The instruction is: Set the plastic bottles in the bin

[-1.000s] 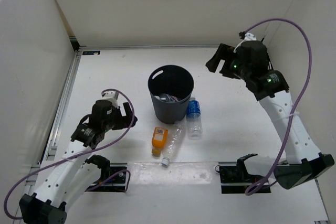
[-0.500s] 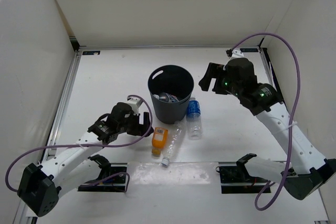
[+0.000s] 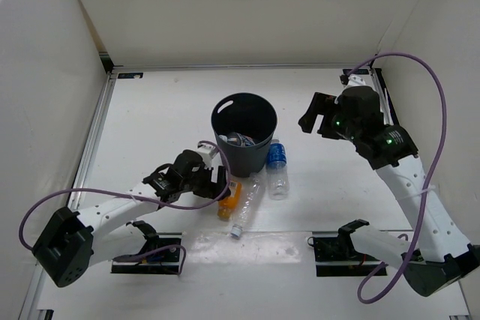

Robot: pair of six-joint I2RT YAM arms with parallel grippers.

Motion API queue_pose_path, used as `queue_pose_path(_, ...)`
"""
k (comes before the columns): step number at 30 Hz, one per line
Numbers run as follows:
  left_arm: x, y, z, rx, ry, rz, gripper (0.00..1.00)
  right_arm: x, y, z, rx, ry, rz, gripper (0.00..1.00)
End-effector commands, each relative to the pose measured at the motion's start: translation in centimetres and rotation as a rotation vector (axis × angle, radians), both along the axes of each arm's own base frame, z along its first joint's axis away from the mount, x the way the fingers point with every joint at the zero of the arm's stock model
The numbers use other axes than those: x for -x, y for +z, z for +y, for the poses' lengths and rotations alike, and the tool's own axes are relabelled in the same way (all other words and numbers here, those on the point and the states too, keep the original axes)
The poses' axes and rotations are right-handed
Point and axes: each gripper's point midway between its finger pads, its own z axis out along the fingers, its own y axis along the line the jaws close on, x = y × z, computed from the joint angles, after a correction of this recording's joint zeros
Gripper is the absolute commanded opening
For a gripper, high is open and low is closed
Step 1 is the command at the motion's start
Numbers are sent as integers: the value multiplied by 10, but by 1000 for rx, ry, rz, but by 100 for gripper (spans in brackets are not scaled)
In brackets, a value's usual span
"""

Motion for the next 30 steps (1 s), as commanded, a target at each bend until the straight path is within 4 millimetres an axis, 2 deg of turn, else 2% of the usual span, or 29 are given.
queue_pose_path(1,-4,1,-13,34,-5,-26,100,10,-1,-5,13,22,9,90)
queue_pose_path(9,-4,-10,-32,21,-7,-8,100,21,-2,-11,17,49,23,90)
queue_pose_path(13,-1,-25,-31,-27,18,49,100,22,-3,-20,10,41,40,90)
queue_pose_path(15,0,-28,-28,-46,28,64,89,24,-2,-22,-10,45,39,90)
queue_pose_path(19,3,-30,-17,-79,56,71,77,23,-6,-26,-13,38,47,90)
queue_pose_path(20,0,-22,-17,-64,67,49,75,24,-7,-26,-14,41,50,90)
queue_pose_path(22,3,-20,-10,-92,77,53,73,23,-7,-27,-16,36,43,90)
queue_pose_path(27,-11,31,21,-91,188,-122,72,20,-15,-27,-31,11,55,90)
queue_pose_path(29,-16,41,42,-143,254,-172,70,17,-18,-26,-40,0,61,90)
queue_pose_path(30,-17,59,47,-107,276,-228,69,15,-22,-26,-38,-8,68,90)
